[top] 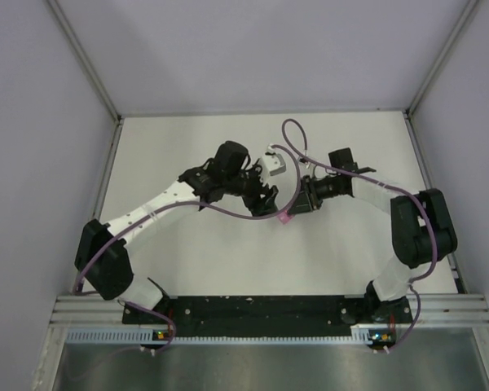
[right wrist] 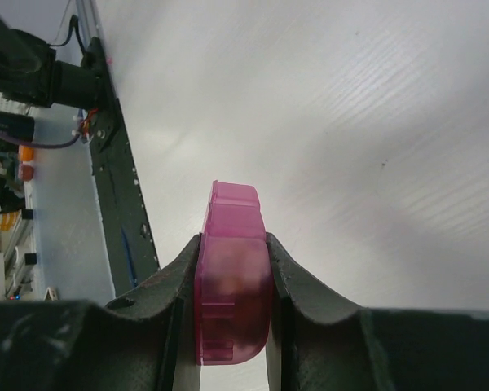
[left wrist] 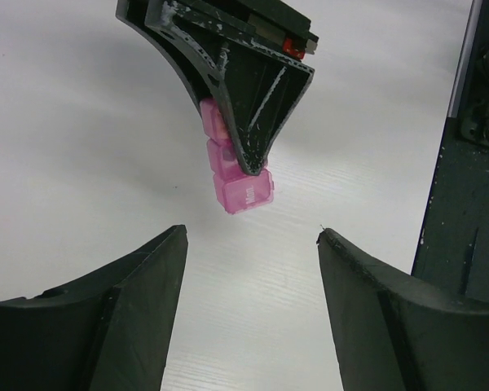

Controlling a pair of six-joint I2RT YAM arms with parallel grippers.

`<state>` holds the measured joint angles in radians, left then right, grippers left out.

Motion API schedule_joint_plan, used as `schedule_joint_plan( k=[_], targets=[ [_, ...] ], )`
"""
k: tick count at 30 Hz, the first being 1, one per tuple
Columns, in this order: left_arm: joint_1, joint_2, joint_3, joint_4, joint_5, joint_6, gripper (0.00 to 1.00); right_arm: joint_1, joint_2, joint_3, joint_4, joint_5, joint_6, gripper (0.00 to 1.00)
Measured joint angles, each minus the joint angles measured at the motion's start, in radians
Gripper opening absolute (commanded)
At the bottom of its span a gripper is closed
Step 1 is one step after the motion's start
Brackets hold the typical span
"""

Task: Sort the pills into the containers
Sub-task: Place the pill container at the center of the board.

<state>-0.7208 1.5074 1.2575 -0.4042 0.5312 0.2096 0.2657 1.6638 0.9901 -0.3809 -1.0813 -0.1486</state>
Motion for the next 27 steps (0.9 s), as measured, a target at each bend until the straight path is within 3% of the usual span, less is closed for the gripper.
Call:
schedule_joint_plan(
  k=[7,24,27],
  targets=[
    [0.015,-0.023,-0.047,0.0,0.003,0.027,0.66,0.0,0.057,-0.009,0.048,0.074,0.049,0.0],
    [0.027,-0.069,-0.09,0.011,0.022,0.033,0.65,0.0,0.201,-0.008,0.052,0.079,0.066,0.0],
    [0.027,-0.07,-0.093,0.02,0.03,0.032,0.66,0.0,0.214,-0.008,0.052,0.079,0.066,0.09]
  ],
)
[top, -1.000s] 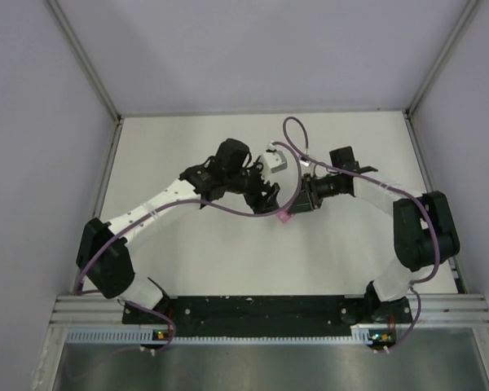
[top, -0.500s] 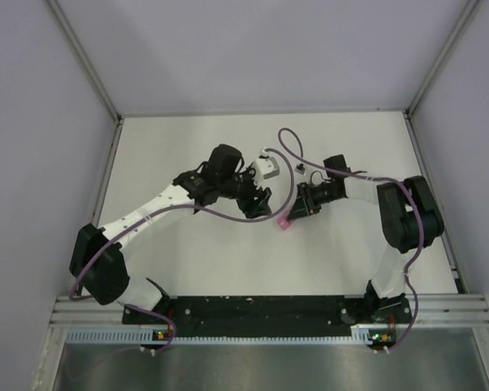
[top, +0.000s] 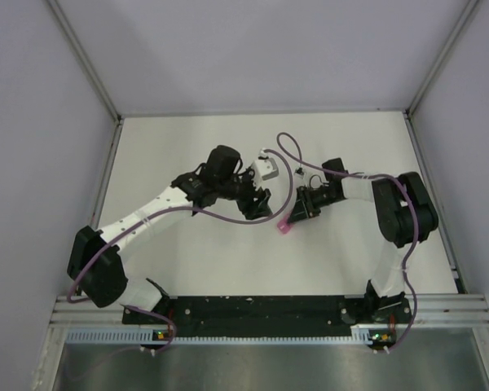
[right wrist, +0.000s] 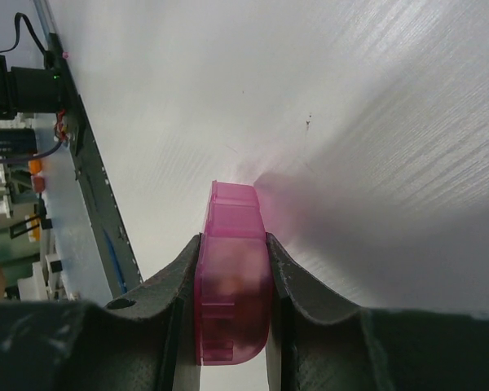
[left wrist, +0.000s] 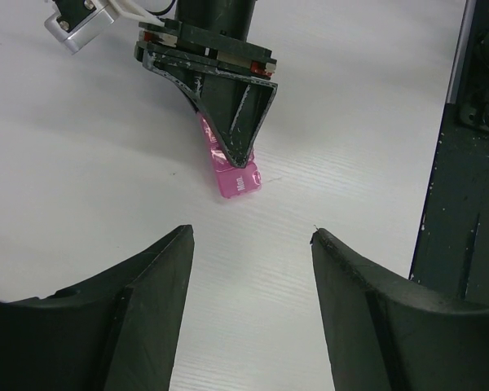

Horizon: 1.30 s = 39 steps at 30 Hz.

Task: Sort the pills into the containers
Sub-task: Place the pill container at the center of the board.

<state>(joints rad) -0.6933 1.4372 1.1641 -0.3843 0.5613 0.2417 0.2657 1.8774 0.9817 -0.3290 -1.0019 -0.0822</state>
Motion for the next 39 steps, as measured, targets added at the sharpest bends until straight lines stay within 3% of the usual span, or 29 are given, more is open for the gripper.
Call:
schedule_joint_plan(
  k=[8,9,12,15,22,32,39],
  targets=[
    [0.0,0.0,-0.011,0.016,0.011,-0.004,0.68,0.0,0.011,0.002,-0.001,-0.01,0.002,0.35],
    [0.0,0.0,-0.011,0.018,0.011,-0.005,0.68,0.0,0.011,0.002,-0.003,-0.01,0.004,0.34],
    [0.0,0.0,-0.013,0.021,0.016,-0.005,0.69,0.0,0.015,0.003,-0.005,-0.009,0.004,0.13],
    [0.0,0.007,-0.018,0.03,0.028,-0.007,0.7,0.0,0.015,0.003,-0.011,-0.018,0.006,0.0],
    [0.005,0.071,-0.043,0.058,0.098,-0.056,0.74,-0.002,-0.003,0.007,-0.016,-0.025,0.004,0.0],
    [0.043,0.193,-0.055,0.114,0.245,-0.148,0.8,-0.002,-0.201,0.008,-0.019,-0.087,-0.001,0.0],
    [0.047,0.24,-0.042,0.115,0.303,-0.183,0.8,-0.002,-0.239,0.008,-0.025,-0.136,-0.005,0.0]
  ],
)
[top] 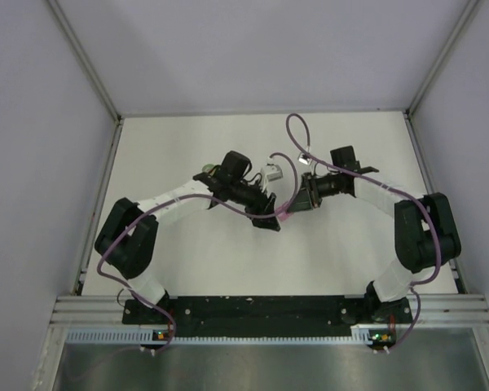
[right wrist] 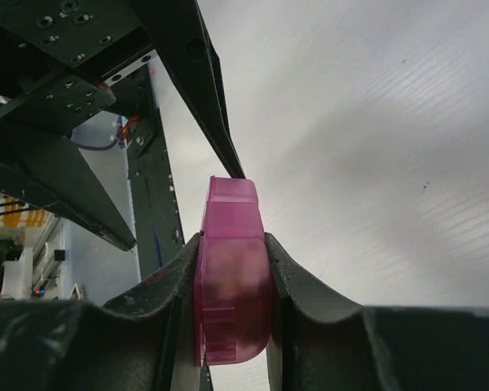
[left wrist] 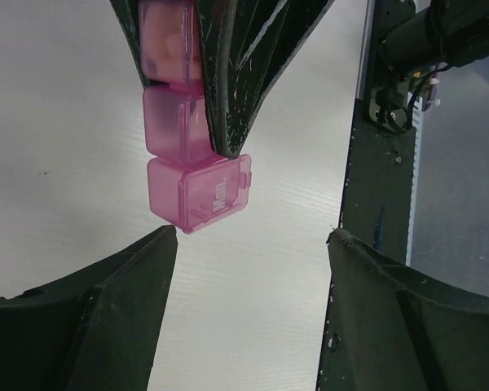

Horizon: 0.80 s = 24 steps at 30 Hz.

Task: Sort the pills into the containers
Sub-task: Place the pill container at the center of the board.

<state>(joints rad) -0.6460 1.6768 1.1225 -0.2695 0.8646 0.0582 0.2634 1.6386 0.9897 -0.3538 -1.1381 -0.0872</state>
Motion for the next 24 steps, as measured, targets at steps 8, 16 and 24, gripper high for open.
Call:
schedule_joint_plan(
  k=[8,16,24],
  targets=[
    [0.0,0.037,0.047,0.01,0.023,-0.031,0.81,-0.005,-0.007,0.0,-0.012,-0.042,-0.02,0.0],
    [0.0,0.071,0.061,0.063,0.018,-0.06,0.76,-0.005,-0.024,0.0,-0.015,-0.078,-0.026,0.0],
    [-0.013,0.084,0.061,0.098,0.005,-0.097,0.53,-0.005,-0.027,0.0,-0.029,-0.085,-0.027,0.0]
  ],
)
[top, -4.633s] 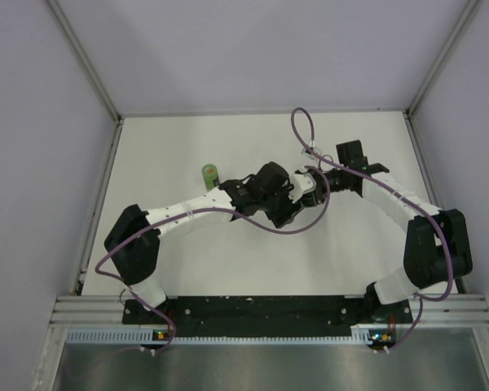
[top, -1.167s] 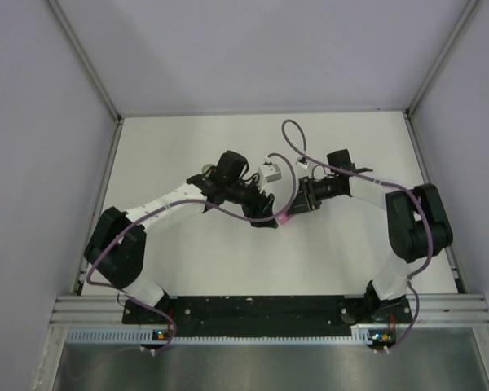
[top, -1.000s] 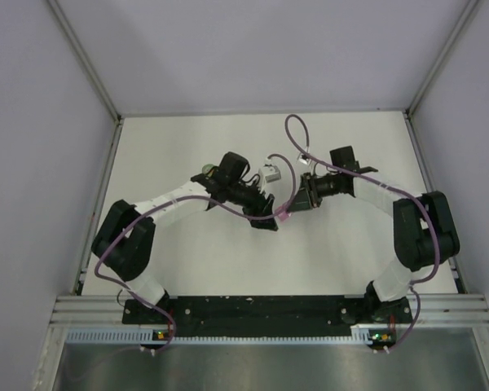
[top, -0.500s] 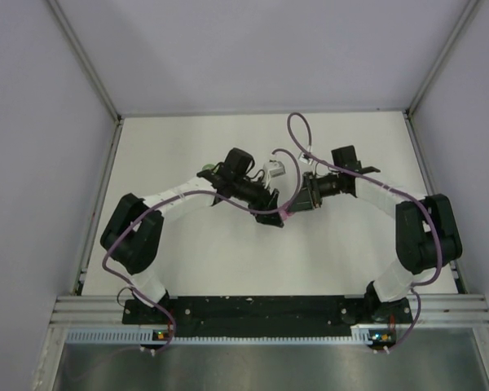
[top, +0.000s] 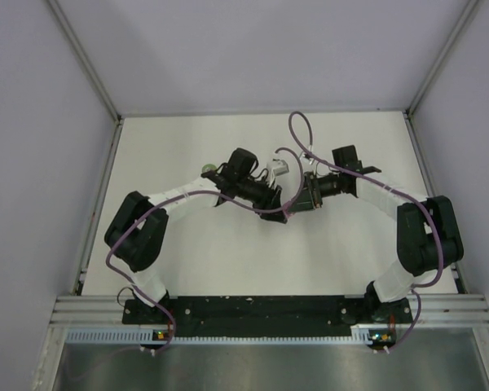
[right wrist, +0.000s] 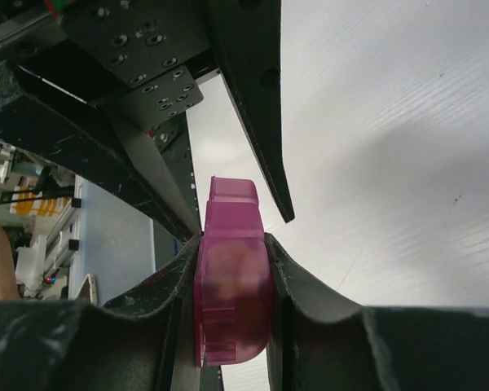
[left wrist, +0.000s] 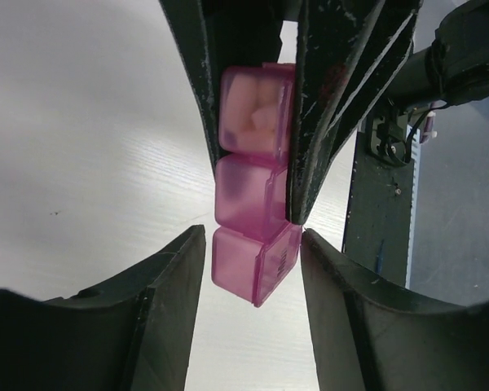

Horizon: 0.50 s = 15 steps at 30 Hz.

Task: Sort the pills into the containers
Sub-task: Place the pill container at the center of the board.

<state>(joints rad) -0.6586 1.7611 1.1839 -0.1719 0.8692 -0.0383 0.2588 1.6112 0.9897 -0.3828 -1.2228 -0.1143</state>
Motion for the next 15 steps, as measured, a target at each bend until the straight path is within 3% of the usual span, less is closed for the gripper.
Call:
schedule_joint_plan(
  k=[8,12,15],
  targets=[
    [-0.028,0.022,0.0,0.042,0.003,-0.042,0.32,0.0,-0.001,0.0,-0.01,0.005,-0.006,0.0],
    [-0.028,0.024,0.0,0.047,0.006,-0.052,0.02,0.0,-0.002,0.0,-0.011,0.01,-0.008,0.0],
    [-0.028,0.024,0.0,0.048,0.007,-0.057,0.0,0.0,-0.002,0.0,-0.011,0.01,-0.009,0.0]
  ],
)
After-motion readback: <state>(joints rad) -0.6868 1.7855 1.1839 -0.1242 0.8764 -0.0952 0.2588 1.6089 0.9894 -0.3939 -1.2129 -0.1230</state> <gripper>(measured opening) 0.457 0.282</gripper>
